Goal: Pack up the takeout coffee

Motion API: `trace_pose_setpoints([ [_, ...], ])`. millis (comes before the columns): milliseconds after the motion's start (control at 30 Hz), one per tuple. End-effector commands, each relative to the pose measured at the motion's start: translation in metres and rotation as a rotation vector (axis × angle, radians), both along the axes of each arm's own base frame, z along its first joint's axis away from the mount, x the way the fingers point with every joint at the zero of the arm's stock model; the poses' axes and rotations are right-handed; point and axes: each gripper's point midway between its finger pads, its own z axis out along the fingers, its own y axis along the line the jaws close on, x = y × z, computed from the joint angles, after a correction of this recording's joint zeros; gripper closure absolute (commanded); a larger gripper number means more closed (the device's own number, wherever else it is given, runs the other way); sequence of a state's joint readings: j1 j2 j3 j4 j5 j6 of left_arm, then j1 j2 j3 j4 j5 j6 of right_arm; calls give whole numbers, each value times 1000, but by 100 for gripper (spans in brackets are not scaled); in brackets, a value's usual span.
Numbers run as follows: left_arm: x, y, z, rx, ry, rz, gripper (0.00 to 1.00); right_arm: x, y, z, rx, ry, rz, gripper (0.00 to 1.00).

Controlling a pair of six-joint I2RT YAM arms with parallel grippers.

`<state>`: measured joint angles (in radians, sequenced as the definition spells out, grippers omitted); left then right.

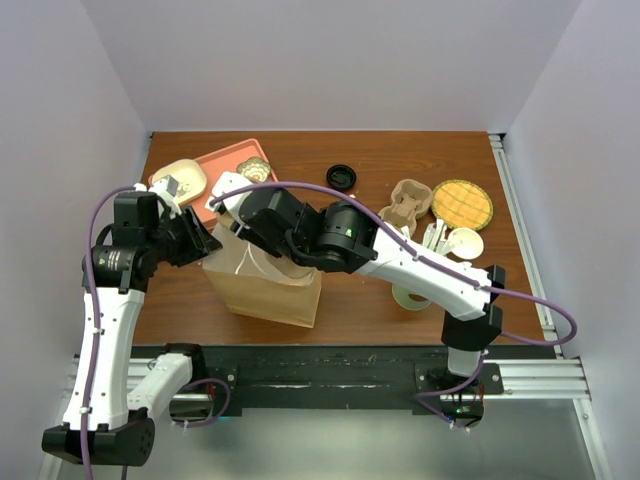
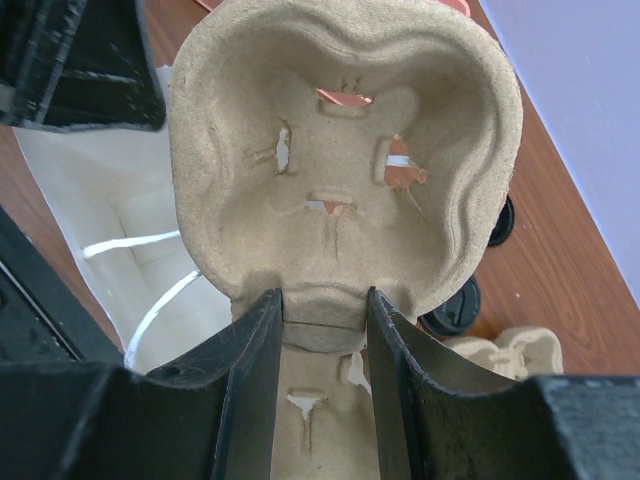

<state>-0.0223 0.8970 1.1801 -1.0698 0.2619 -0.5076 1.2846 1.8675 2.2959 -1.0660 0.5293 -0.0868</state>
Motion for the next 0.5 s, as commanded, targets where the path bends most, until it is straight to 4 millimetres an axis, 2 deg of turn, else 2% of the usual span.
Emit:
trace_pose_setpoints([
  [0,6,-6,8,-29,-42,-14,58,-14,12,35,168,-21,100,68],
  [33,6,-6,8,-29,-40,-14,58,-16,14,35,187,-14,109,68],
  [67,7,-6,7,-30,-38,-13,58,-18,17,26,179,-1,123,68],
  [100,7,-6,7,-30,-41,-13,58,-19,18,32,212,-5,129,68],
  [167,8,-6,7,-31,-41,-14,58,-21,20,24,216,11,135,68],
  [233,9,-6,8,-31,-46,-14,59,-23,21,28,242,12,150,68],
  [300,10,-6,10,-31,-51,-14,60,-23,23,23,240,9,155,68],
  [467,14,-5,13,-24,-59,-15,61,-17,20,35,248,-29,143,68],
])
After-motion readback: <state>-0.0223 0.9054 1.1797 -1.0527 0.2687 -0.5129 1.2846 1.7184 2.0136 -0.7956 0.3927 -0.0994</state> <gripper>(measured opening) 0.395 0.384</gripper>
